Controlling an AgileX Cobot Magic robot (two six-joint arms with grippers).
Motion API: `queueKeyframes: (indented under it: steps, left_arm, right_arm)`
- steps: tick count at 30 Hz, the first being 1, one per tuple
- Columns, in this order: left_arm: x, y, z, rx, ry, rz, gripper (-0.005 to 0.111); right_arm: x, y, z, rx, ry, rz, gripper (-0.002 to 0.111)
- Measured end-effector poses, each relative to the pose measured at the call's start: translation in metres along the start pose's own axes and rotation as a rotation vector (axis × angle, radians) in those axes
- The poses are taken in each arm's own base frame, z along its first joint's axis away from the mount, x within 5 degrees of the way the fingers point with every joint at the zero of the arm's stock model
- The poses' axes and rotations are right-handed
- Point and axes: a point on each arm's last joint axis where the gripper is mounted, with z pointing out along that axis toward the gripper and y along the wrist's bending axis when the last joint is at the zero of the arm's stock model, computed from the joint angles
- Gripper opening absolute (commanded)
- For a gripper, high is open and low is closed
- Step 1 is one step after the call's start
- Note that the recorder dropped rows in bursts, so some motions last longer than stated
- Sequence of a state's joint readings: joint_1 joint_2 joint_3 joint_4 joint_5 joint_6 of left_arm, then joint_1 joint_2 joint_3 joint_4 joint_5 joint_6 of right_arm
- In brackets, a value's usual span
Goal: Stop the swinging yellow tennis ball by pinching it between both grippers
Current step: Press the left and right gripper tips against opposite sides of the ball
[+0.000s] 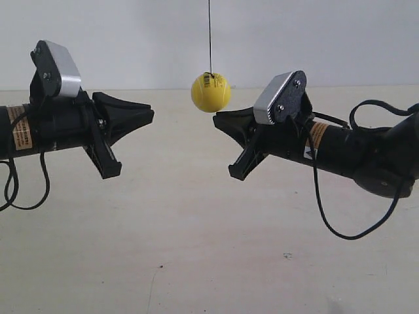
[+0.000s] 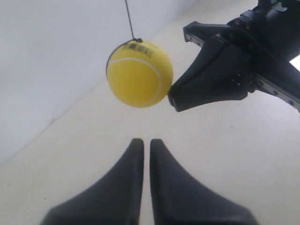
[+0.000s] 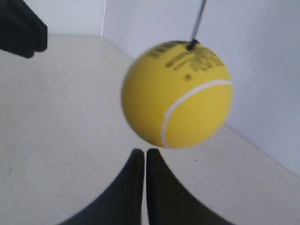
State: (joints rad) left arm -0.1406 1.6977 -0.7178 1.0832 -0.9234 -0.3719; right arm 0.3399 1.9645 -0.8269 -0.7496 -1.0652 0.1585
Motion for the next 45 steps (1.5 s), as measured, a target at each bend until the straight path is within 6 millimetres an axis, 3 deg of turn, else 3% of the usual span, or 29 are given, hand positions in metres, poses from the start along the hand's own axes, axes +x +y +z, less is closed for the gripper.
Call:
queueKeyframes:
  steps: [23, 33, 45]
  left_arm:
    - [-0.006, -0.005, 0.0, 0.052, -0.069, 0.022, 0.005]
    - [-0.022, -0.017, 0.015, 0.183, -0.071, 0.042, 0.005]
    - [-0.023, -0.02, 0.017, 0.204, -0.065, 0.042, 0.005]
  right_arm:
    - [-0.003, 0.003, 0.0, -0.037, -0.031, -0.008, 0.0]
    - [-0.003, 0.005, 0.0, -0.049, -0.033, -0.012, 0.0]
    - [-0.003, 0.005, 0.0, -0.052, -0.033, -0.017, 0.0]
